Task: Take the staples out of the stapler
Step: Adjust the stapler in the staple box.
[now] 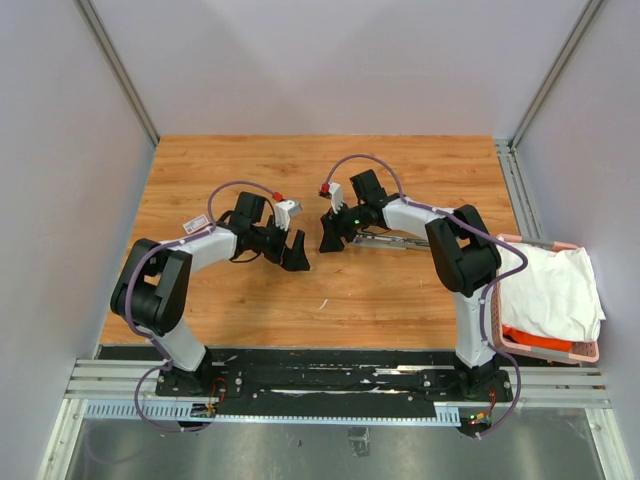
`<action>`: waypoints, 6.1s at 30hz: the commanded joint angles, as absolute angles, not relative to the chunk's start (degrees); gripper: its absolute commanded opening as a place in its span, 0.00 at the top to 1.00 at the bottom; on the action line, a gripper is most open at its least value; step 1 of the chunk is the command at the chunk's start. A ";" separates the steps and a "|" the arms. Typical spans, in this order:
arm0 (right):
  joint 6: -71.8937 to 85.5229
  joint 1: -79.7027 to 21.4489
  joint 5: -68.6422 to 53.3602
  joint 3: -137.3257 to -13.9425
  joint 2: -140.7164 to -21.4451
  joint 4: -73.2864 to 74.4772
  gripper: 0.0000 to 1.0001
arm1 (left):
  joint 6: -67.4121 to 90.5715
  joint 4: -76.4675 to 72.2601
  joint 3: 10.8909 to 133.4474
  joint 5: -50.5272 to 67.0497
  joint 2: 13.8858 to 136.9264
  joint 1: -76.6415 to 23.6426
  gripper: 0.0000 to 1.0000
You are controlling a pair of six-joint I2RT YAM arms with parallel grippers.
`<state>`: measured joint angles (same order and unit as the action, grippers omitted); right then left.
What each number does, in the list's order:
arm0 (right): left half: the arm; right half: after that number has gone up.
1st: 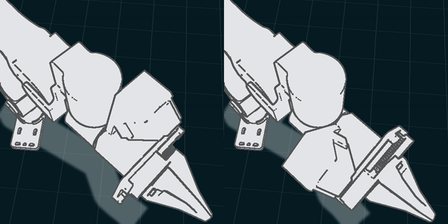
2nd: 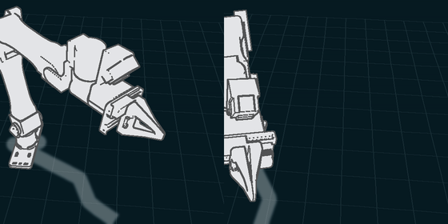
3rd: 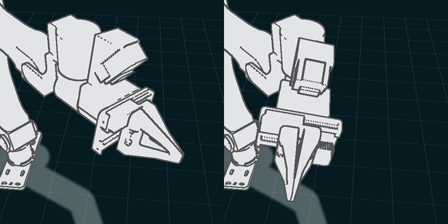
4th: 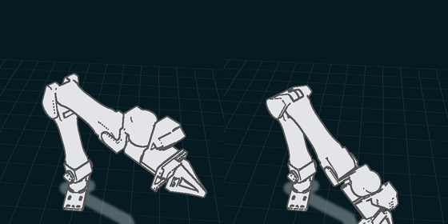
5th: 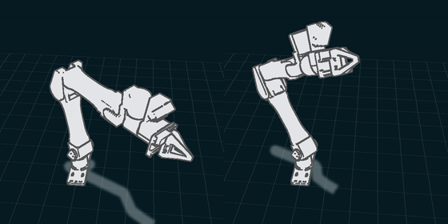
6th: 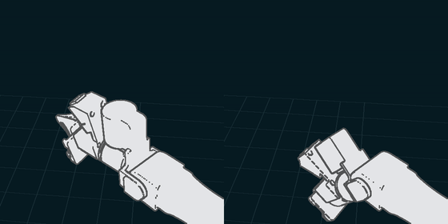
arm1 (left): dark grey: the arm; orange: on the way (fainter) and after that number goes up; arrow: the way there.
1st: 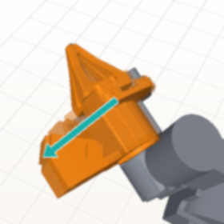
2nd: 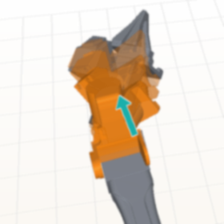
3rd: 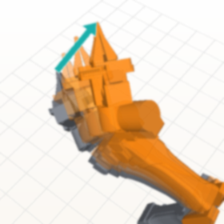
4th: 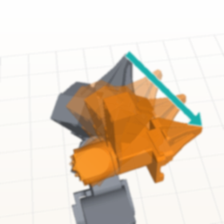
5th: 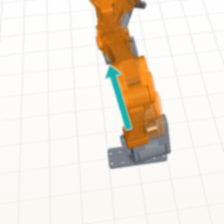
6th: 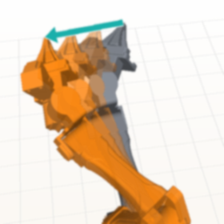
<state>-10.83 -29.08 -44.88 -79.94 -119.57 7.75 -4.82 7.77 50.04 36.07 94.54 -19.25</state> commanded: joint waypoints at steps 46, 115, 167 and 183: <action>-11.16 -29.79 -45.08 -79.61 -119.42 8.35 0.39 | -8.24 10.43 53.11 26.67 92.95 -22.54 0.02; -11.47 -29.79 -45.03 -79.66 -118.68 8.86 0.38 | -10.87 15.04 55.67 28.15 96.22 -26.21 0.02; -31.60 -29.08 -54.58 -73.76 -111.97 9.18 0.30 | -7.65 12.73 55.17 30.81 95.01 -21.10 0.02; -30.99 -31.20 -53.97 -74.43 -113.16 9.75 0.30 | -8.90 15.09 55.55 34.05 98.04 -22.59 0.02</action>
